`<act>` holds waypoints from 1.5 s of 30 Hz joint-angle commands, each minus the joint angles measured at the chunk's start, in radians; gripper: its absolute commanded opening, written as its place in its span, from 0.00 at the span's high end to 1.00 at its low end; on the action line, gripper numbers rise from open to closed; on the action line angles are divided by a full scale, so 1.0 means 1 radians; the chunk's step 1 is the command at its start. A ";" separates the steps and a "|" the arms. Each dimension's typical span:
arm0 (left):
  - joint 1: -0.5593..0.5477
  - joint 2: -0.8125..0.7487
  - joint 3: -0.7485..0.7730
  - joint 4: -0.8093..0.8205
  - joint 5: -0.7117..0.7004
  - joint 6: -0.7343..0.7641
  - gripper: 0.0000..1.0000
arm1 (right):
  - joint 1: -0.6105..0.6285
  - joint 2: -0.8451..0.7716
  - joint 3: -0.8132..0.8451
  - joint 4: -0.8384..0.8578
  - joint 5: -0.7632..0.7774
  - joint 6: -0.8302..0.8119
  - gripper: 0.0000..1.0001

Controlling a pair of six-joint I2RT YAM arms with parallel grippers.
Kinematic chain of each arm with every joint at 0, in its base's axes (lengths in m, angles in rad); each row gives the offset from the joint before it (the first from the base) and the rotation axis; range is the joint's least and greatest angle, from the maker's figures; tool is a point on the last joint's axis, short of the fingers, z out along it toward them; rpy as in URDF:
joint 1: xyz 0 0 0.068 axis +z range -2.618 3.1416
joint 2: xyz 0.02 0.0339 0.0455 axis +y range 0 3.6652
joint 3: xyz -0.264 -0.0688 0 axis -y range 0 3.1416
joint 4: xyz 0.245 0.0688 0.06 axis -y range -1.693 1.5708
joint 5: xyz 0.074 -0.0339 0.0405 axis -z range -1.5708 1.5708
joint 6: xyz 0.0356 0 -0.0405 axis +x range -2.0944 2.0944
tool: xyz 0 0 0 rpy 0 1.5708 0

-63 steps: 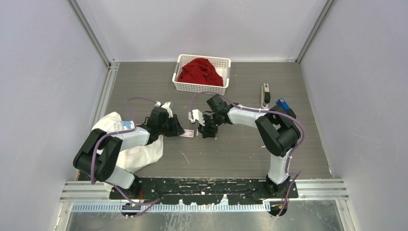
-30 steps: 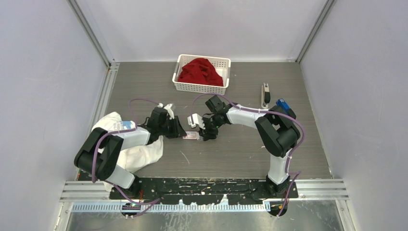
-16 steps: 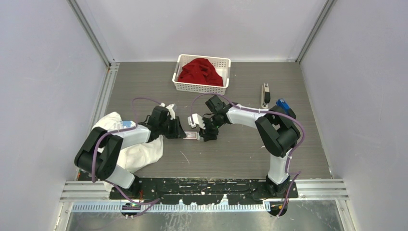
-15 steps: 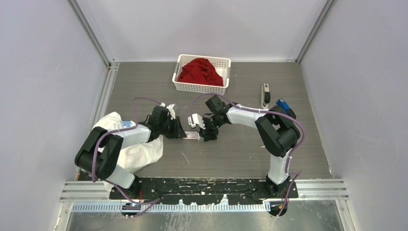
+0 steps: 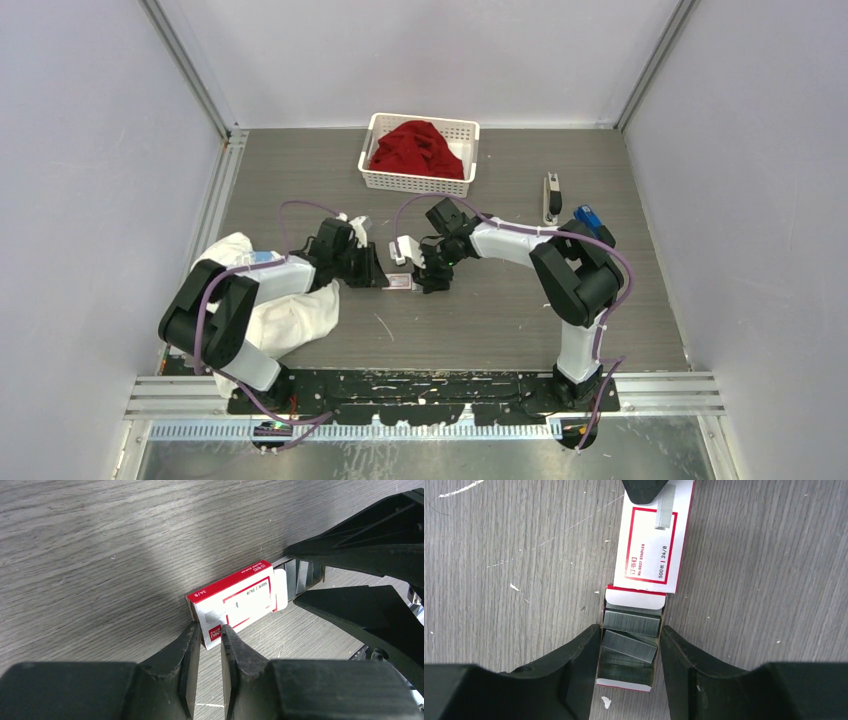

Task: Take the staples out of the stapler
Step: Close the staple box at the center of the board.

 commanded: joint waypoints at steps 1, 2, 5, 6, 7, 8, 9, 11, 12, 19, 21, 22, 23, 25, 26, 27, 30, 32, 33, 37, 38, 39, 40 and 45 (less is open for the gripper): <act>0.000 0.026 0.007 -0.084 0.003 0.027 0.77 | 0.009 0.009 0.008 0.036 0.046 0.021 0.49; 0.000 0.025 0.007 -0.086 0.004 0.026 0.77 | 0.009 0.009 0.008 0.040 0.055 0.024 0.49; 0.000 0.027 0.007 -0.087 0.001 0.028 0.77 | 0.007 0.008 0.007 0.050 0.071 0.033 0.54; 0.000 0.028 0.008 -0.088 0.001 0.029 0.77 | 0.007 0.006 0.006 0.050 0.071 0.032 0.54; 0.000 0.028 0.009 -0.090 0.000 0.030 0.77 | 0.007 0.004 0.004 0.053 0.073 0.031 0.54; 0.000 0.030 0.010 -0.092 -0.002 0.030 0.77 | 0.006 0.005 0.005 0.053 0.075 0.031 0.54; 0.000 0.031 0.011 -0.093 -0.003 0.032 0.77 | 0.005 0.005 0.004 0.054 0.079 0.031 0.54; 0.001 0.033 0.013 -0.096 -0.005 0.034 0.77 | 0.003 0.004 0.005 0.055 0.081 0.028 0.54; 0.001 0.035 0.015 -0.097 -0.005 0.034 0.77 | 0.000 0.003 0.003 0.054 0.081 0.027 0.54; 0.000 0.030 0.021 -0.105 -0.010 0.035 0.77 | -0.014 -0.001 0.007 0.036 0.081 0.002 0.54; 0.003 0.027 0.021 -0.102 -0.013 0.033 0.77 | -0.020 -0.005 0.008 0.023 0.079 -0.012 0.54; 0.002 0.027 0.022 -0.100 -0.014 0.031 0.77 | -0.022 -0.007 0.008 0.015 0.075 -0.025 0.54; 0.003 0.026 0.022 -0.098 -0.014 0.031 0.77 | -0.023 -0.008 0.008 0.007 0.074 -0.038 0.55; 0.003 0.028 0.025 -0.095 -0.010 0.030 0.77 | -0.025 -0.011 0.008 -0.008 0.075 -0.060 0.55; 0.002 0.029 0.025 -0.094 -0.008 0.029 0.77 | -0.025 -0.009 0.007 -0.010 0.078 -0.067 0.55; 0.003 0.028 0.025 -0.095 -0.007 0.029 0.77 | -0.025 -0.008 0.008 -0.016 0.078 -0.077 0.55; 0.006 0.017 0.019 -0.091 -0.006 0.028 0.77 | -0.025 -0.005 0.007 -0.036 0.075 -0.103 0.55; 0.010 0.005 0.010 -0.079 -0.002 0.024 0.77 | -0.025 -0.002 0.009 -0.038 0.071 -0.107 0.55; 0.010 -0.001 0.007 -0.073 -0.001 0.022 0.77 | -0.025 0.001 0.010 -0.035 0.068 -0.107 0.55; 0.012 0.004 0.005 -0.062 0.012 0.023 0.77 | -0.025 0.014 0.018 -0.034 0.070 -0.106 0.55; 0.012 0.011 0.007 -0.063 0.015 0.024 0.77 | -0.025 0.016 0.019 -0.034 0.071 -0.106 0.55; 0.012 0.021 0.009 -0.064 0.020 0.025 0.77 | -0.025 0.018 0.021 -0.034 0.072 -0.107 0.55; 0.013 0.030 0.012 -0.065 0.025 0.027 0.77 | -0.025 0.021 0.022 -0.034 0.075 -0.108 0.55; 0.014 0.043 0.022 -0.086 0.033 0.034 0.77 | -0.024 0.043 0.039 -0.057 0.067 -0.136 0.55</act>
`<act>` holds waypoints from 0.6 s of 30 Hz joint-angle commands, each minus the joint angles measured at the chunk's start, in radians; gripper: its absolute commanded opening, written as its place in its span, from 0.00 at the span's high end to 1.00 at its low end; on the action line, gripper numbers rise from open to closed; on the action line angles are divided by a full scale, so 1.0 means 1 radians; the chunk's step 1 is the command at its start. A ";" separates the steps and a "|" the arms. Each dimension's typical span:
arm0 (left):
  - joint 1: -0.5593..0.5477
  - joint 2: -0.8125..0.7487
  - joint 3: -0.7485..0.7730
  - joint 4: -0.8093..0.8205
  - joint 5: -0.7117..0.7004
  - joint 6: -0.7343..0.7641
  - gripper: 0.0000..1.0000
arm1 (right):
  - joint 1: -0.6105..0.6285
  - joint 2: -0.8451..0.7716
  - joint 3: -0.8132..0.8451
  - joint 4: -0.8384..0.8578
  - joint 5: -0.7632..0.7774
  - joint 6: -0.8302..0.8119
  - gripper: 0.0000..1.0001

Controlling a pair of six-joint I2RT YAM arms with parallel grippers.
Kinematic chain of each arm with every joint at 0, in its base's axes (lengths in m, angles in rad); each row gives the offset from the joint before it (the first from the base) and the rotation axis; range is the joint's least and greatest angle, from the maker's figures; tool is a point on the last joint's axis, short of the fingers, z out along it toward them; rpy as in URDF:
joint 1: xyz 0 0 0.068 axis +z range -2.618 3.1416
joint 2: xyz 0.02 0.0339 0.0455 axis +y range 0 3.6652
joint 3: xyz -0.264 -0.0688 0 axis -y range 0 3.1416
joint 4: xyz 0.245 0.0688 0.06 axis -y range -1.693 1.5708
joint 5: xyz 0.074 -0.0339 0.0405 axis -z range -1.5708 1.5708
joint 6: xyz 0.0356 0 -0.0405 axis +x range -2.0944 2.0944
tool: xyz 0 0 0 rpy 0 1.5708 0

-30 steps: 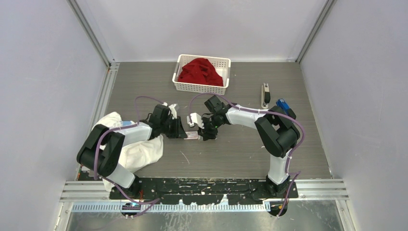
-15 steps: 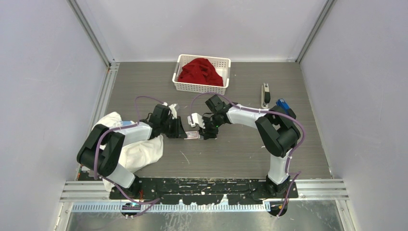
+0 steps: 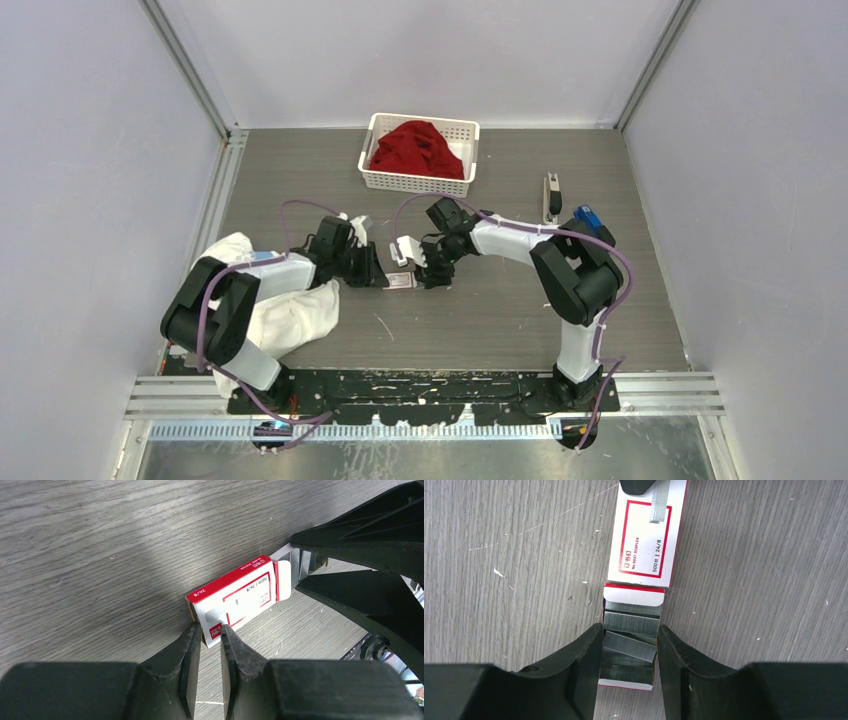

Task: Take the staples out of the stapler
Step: Close the staple box at the center of the board.

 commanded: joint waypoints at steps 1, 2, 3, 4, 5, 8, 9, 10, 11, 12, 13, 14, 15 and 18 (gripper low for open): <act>0.004 0.029 0.005 -0.061 0.008 0.032 0.77 | -0.003 0.045 0.031 -0.051 0.042 -0.058 0.55; 0.004 0.029 0.005 -0.061 0.009 0.034 0.77 | -0.004 0.045 0.034 -0.057 0.035 -0.063 0.55; 0.004 0.032 0.006 -0.062 0.010 0.034 0.77 | -0.003 0.045 0.036 -0.060 0.030 -0.065 0.56; 0.004 0.035 0.007 -0.061 0.011 0.033 0.77 | -0.003 0.045 0.037 -0.064 0.026 -0.069 0.56; 0.004 0.039 0.008 -0.059 0.013 0.033 0.77 | 0.000 0.046 0.042 -0.070 0.021 -0.073 0.56; 0.004 0.047 0.010 -0.057 0.023 0.034 0.78 | 0.012 0.053 0.048 -0.081 0.021 -0.077 0.56; 0.004 0.046 0.010 -0.058 0.025 0.034 0.78 | 0.013 0.056 0.051 -0.083 0.025 -0.076 0.56; 0.005 0.045 0.010 -0.059 0.026 0.035 0.78 | 0.017 0.059 0.055 -0.084 0.027 -0.074 0.56; 0.004 0.044 0.010 -0.062 0.027 0.036 0.78 | 0.016 0.062 0.058 -0.087 0.028 -0.074 0.56; 0.004 0.043 0.011 -0.064 0.026 0.038 0.78 | 0.017 0.063 0.061 -0.088 0.029 -0.072 0.57; 0.004 0.043 0.012 -0.070 0.026 0.039 0.78 | 0.017 0.065 0.063 -0.088 0.033 -0.072 0.57; 0.004 0.043 0.014 -0.074 0.026 0.042 0.78 | 0.017 0.067 0.064 -0.090 0.037 -0.073 0.57; 0.004 0.042 0.015 -0.079 0.025 0.045 0.78 | 0.015 0.069 0.066 -0.090 0.041 -0.074 0.57; 0.004 0.047 0.024 -0.098 0.028 0.053 0.78 | 0.016 0.070 0.071 -0.091 0.053 -0.081 0.57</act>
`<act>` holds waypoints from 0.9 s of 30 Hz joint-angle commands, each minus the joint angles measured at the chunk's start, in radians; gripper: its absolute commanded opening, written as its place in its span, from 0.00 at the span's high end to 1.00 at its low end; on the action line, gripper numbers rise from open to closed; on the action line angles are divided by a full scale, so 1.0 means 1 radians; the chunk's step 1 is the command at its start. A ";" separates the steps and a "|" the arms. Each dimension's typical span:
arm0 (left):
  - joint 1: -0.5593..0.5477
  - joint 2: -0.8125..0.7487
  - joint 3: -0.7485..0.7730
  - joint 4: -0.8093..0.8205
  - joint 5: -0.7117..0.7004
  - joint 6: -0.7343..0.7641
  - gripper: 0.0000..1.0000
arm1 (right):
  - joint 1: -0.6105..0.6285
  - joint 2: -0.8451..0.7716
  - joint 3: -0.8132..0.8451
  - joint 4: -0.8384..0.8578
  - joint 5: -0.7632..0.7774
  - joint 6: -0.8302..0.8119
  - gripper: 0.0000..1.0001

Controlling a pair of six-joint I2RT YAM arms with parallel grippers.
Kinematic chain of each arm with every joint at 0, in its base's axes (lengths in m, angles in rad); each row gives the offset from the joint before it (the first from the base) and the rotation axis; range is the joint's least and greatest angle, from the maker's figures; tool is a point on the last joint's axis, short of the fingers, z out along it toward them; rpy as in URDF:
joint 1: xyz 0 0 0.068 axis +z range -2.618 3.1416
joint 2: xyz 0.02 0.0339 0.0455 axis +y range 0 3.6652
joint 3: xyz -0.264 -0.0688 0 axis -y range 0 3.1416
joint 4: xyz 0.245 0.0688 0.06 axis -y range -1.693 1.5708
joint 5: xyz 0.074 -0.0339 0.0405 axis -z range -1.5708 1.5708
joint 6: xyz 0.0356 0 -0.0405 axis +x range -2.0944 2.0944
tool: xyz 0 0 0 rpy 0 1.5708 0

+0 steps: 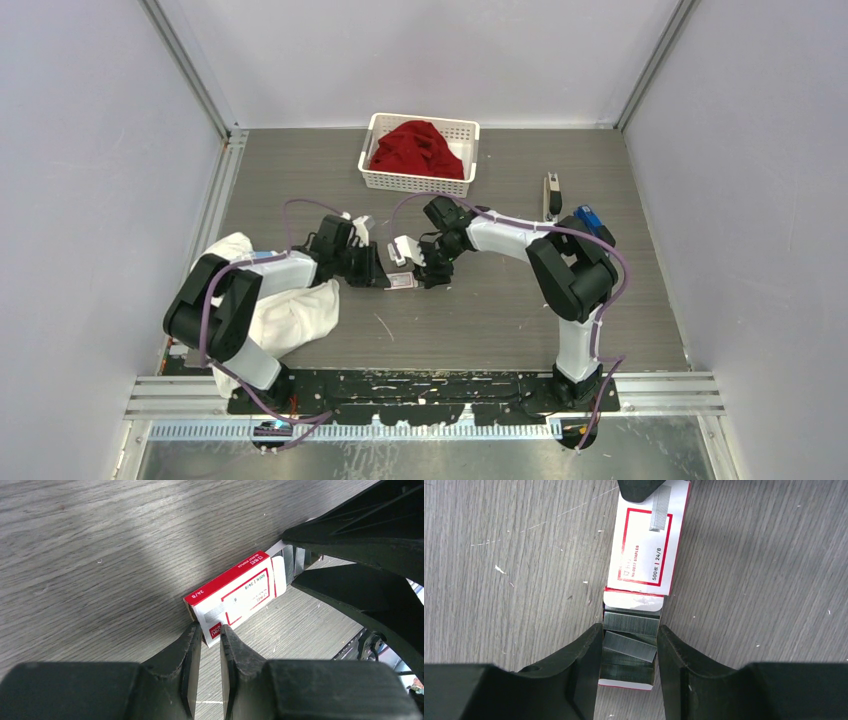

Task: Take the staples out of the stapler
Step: Close the staple box at the center of the board.

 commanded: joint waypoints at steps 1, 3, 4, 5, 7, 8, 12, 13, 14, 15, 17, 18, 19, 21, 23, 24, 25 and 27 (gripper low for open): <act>0.000 0.028 0.014 -0.099 -0.006 0.043 0.78 | 0.004 0.034 0.014 -0.016 0.065 -0.037 0.57; 0.001 0.034 0.021 -0.110 -0.001 0.048 0.78 | 0.005 0.038 0.020 -0.016 0.074 -0.045 0.58; 0.001 0.039 0.025 -0.118 0.003 0.052 0.78 | 0.004 0.041 0.024 -0.017 0.078 -0.049 0.57; 0.001 0.043 0.030 -0.125 0.005 0.055 0.78 | 0.004 0.045 0.028 -0.020 0.080 -0.053 0.58; 0.003 0.049 0.038 -0.135 0.013 0.058 0.78 | 0.004 0.052 0.038 -0.028 0.078 -0.061 0.58; 0.003 0.052 0.039 -0.136 0.016 0.059 0.79 | 0.003 0.054 0.041 -0.030 0.078 -0.063 0.58; 0.007 0.062 0.044 -0.141 0.029 0.064 0.79 | 0.003 0.054 0.043 -0.022 0.094 -0.065 0.57; 0.009 0.063 0.046 -0.142 0.032 0.066 0.79 | 0.002 0.054 0.041 -0.021 0.095 -0.065 0.57; 0.010 0.065 0.047 -0.144 0.037 0.067 0.80 | 0.000 0.054 0.043 -0.018 0.096 -0.062 0.56; 0.010 0.067 0.049 -0.144 0.041 0.068 0.80 | 0.000 0.056 0.043 -0.015 0.100 -0.058 0.55; 0.012 0.067 0.049 -0.145 0.047 0.069 0.80 | -0.002 0.056 0.041 -0.009 0.104 -0.050 0.53; 0.014 0.068 0.049 -0.145 0.049 0.069 0.80 | -0.002 0.056 0.040 -0.007 0.105 -0.049 0.52; 0.013 0.069 0.049 -0.146 0.052 0.069 0.80 | -0.003 0.056 0.038 -0.006 0.103 -0.048 0.51; 0.014 0.070 0.049 -0.143 0.057 0.069 0.80 | -0.002 0.053 0.034 -0.005 0.096 -0.046 0.49; 0.014 0.072 0.050 -0.141 0.060 0.069 0.80 | -0.001 0.053 0.031 -0.003 0.091 -0.044 0.48; 0.015 0.074 0.050 -0.141 0.062 0.068 0.80 | 0.000 0.054 0.031 -0.002 0.087 -0.041 0.48; 0.015 0.075 0.050 -0.140 0.064 0.068 0.80 | -0.001 0.056 0.032 -0.002 0.086 -0.039 0.48; 0.015 0.077 0.051 -0.139 0.067 0.069 0.80 | 0.001 0.057 0.030 0.004 0.086 -0.033 0.48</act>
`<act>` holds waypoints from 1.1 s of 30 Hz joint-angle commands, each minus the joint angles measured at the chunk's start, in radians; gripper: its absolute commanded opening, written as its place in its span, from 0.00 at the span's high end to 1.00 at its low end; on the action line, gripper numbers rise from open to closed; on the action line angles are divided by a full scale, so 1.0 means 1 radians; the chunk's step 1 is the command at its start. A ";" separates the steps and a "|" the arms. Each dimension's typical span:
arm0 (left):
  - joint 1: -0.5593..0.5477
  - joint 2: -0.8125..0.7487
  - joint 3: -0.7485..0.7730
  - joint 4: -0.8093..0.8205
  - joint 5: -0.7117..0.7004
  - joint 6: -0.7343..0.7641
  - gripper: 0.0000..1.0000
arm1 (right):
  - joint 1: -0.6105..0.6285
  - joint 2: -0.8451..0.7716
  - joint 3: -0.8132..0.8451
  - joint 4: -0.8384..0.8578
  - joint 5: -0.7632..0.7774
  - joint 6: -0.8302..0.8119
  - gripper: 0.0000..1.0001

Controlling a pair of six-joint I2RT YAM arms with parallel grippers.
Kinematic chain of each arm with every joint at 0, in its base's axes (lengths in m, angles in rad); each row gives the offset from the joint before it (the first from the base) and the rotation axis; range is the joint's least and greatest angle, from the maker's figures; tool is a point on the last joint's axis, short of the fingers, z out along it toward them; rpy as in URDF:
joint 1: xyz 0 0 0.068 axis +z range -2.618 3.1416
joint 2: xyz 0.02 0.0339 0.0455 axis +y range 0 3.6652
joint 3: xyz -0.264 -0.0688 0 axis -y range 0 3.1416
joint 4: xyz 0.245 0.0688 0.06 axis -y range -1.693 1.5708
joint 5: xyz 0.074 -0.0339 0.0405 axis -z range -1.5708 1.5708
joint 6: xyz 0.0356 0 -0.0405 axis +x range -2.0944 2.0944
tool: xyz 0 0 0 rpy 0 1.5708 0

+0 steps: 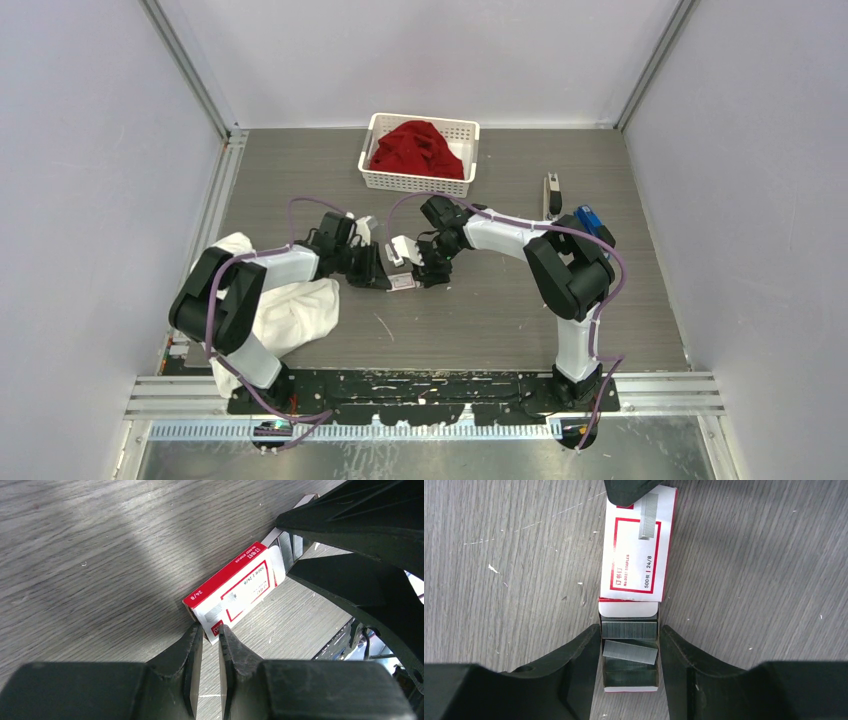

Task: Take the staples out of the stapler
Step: Close the staple box at the center of the board.

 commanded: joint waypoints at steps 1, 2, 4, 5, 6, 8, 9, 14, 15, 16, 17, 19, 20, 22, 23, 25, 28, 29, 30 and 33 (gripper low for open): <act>-0.001 0.031 -0.002 -0.069 -0.004 0.030 0.80 | 0.002 0.039 -0.007 0.038 0.069 -0.005 0.49; -0.002 0.032 -0.002 -0.070 -0.003 0.030 0.80 | 0.002 0.040 -0.006 0.042 0.071 0.000 0.50; -0.001 0.033 -0.002 -0.070 -0.001 0.032 0.80 | 0.003 0.041 -0.006 0.046 0.077 0.007 0.52; -0.001 0.033 -0.002 -0.071 -0.001 0.032 0.80 | 0.003 0.041 -0.006 0.050 0.083 0.011 0.53; -0.001 0.035 -0.002 -0.071 0.000 0.033 0.80 | 0.002 0.040 -0.005 0.052 0.085 0.015 0.55; -0.001 0.036 -0.002 -0.070 0.003 0.033 0.80 | -0.001 0.040 -0.005 0.057 0.094 0.023 0.57; -0.001 0.037 -0.002 -0.070 0.003 0.033 0.81 | -0.002 0.040 -0.006 0.060 0.095 0.024 0.58; -0.001 0.043 0.000 -0.067 0.010 0.033 0.81 | -0.004 0.037 -0.013 0.062 0.098 0.022 0.61; -0.001 0.044 0.001 -0.065 0.011 0.033 0.81 | -0.003 0.036 -0.014 0.060 0.090 0.021 0.61; -0.001 0.045 0.001 -0.065 0.012 0.032 0.81 | -0.001 0.037 -0.013 0.058 0.085 0.020 0.61; -0.001 0.045 0.001 -0.065 0.013 0.032 0.81 | -0.001 0.038 -0.012 0.057 0.084 0.021 0.61; -0.001 0.046 0.001 -0.065 0.012 0.032 0.81 | 0.003 0.042 -0.012 0.057 0.084 0.024 0.61; -0.002 0.045 0.001 -0.064 0.014 0.032 0.81 | 0.004 0.043 -0.010 0.058 0.084 0.028 0.61; -0.001 0.047 0.001 -0.064 0.016 0.032 0.81 | 0.006 0.044 -0.007 0.061 0.084 0.036 0.61; -0.002 0.047 0.001 -0.063 0.016 0.032 0.81 | 0.006 0.045 -0.006 0.063 0.085 0.042 0.61; -0.001 0.048 0.001 -0.063 0.016 0.032 0.81 | 0.005 0.046 -0.003 0.071 0.096 0.063 0.61; -0.001 0.048 0.001 -0.062 0.017 0.030 0.81 | 0.006 0.045 -0.002 0.067 0.089 0.067 0.62; -0.001 0.049 0.001 -0.062 0.017 0.030 0.81 | 0.006 0.044 -0.003 0.065 0.083 0.068 0.62; -0.002 0.050 0.001 -0.062 0.019 0.030 0.81 | 0.009 0.043 -0.003 0.062 0.080 0.067 0.62; -0.001 0.048 0.001 -0.062 0.019 0.030 0.81 | 0.015 0.045 -0.002 0.059 0.083 0.065 0.62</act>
